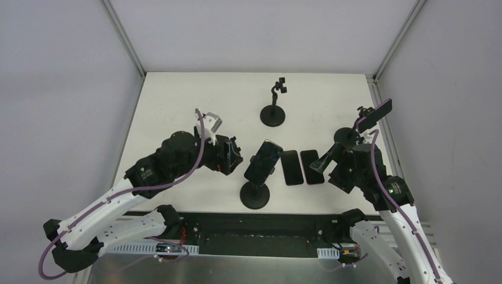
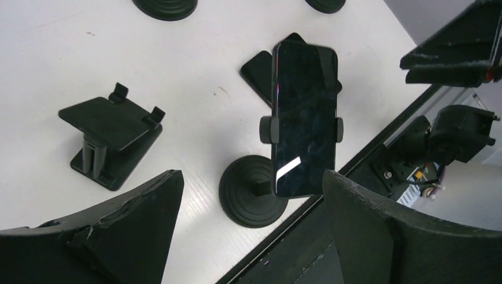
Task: Remove the phone from the phone stand
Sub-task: Pick up the phone stand with the phone at the center of the board.
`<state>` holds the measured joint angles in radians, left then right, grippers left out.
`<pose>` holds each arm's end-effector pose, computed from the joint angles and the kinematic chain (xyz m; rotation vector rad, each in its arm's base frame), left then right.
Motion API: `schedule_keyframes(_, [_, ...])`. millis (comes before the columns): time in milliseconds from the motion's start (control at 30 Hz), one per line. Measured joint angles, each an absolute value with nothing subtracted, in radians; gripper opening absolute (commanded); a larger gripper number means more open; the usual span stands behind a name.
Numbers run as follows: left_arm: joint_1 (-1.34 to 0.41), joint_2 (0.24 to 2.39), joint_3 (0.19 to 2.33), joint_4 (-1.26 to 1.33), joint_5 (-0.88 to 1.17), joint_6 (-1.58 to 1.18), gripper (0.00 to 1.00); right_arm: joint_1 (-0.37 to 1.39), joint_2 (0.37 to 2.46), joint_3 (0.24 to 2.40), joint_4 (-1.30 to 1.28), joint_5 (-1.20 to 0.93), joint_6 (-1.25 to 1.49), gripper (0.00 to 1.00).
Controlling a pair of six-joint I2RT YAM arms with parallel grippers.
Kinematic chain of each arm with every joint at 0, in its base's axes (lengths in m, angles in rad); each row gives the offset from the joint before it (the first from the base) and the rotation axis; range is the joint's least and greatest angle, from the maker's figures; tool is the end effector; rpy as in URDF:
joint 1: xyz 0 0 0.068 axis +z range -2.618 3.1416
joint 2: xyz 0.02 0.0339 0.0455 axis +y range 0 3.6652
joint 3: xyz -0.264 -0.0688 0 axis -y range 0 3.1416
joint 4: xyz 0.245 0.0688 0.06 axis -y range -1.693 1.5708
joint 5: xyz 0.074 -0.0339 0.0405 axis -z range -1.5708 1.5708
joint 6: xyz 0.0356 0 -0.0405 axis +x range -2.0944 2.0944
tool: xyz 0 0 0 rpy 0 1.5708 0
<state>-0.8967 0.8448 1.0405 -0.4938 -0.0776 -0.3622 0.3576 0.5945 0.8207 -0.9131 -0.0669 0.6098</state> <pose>0.1133 -0.1374 0.3853 0.4598 1.8907 -0.7850 0.1034 0.0412 0.3053 0.2558 2.3102 0.5803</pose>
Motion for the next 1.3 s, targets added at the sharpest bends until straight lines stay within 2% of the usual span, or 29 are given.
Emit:
schedule_keyframes(233, [-0.897, 0.511, 0.52, -0.109, -0.033, -0.402, 0.91, 0.358, 0.619, 0.821, -0.899, -0.091, 0.626, 0.99])
schedule_keyframes(367, [-0.897, 0.403, 0.346, -0.001, 0.0, -0.407, 0.9, 0.358, 0.619, 0.821, -0.893, -0.096, 0.629, 0.99])
schedule_keyframes(800, [-0.923, 0.535, 0.253, 0.257, 0.281, -0.143, 0.88, 0.358, 0.598, 0.819, -0.879, -0.113, 0.648, 0.99])
schedule_keyframes(1300, [-0.924, 0.726, 0.163, 0.532, 0.37, 0.02, 0.85, 0.358, 0.612, 0.813, -0.875, -0.113, 0.645, 0.99])
